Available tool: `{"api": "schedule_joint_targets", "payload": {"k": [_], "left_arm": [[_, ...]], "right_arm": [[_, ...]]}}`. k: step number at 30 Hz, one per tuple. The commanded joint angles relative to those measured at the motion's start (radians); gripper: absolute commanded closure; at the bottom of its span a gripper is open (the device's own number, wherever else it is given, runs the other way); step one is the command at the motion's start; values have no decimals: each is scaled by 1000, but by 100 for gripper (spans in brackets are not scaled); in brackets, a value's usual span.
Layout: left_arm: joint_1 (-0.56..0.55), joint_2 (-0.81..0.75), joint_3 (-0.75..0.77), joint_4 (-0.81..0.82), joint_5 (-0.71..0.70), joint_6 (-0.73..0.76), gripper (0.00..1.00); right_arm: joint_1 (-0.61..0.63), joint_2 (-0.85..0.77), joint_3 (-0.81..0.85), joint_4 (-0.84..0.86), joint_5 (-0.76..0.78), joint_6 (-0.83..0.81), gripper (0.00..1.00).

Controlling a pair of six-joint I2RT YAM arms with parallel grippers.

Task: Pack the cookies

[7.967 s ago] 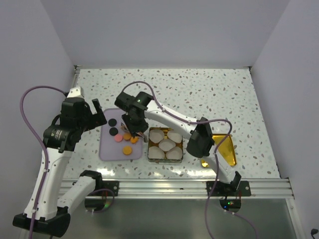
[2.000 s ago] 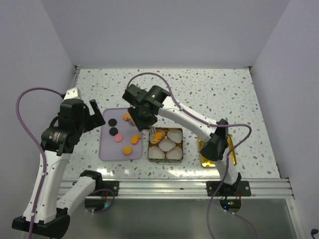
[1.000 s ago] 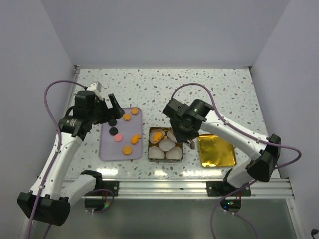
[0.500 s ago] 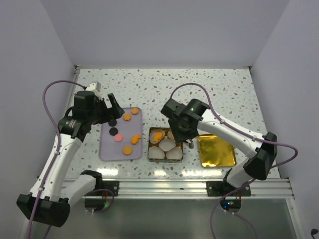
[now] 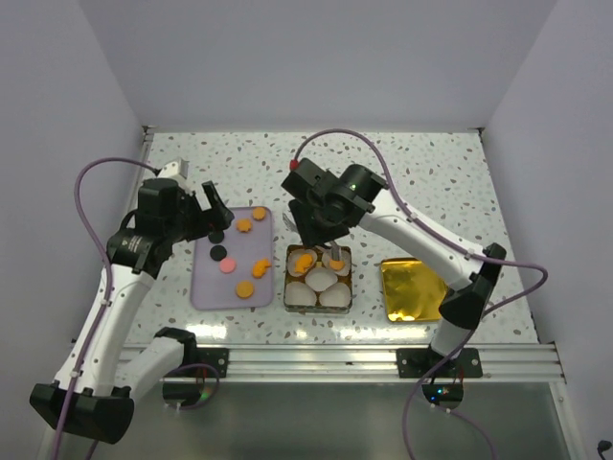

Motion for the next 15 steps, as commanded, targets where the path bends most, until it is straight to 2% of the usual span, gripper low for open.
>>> {"api": "schedule_joint_targets", "payload": {"k": [1, 6, 15], "left_arm": [[-5, -25, 17, -23, -34, 4, 0], [-5, -51, 26, -56, -74, 11, 0], [-5, -108, 41, -140, -155, 18, 0]], "right_arm": [[52, 80, 108, -12, -51, -34, 49], [109, 165, 194, 15, -110, -38, 49], [226, 303, 246, 12, -189, -69, 47]]}}
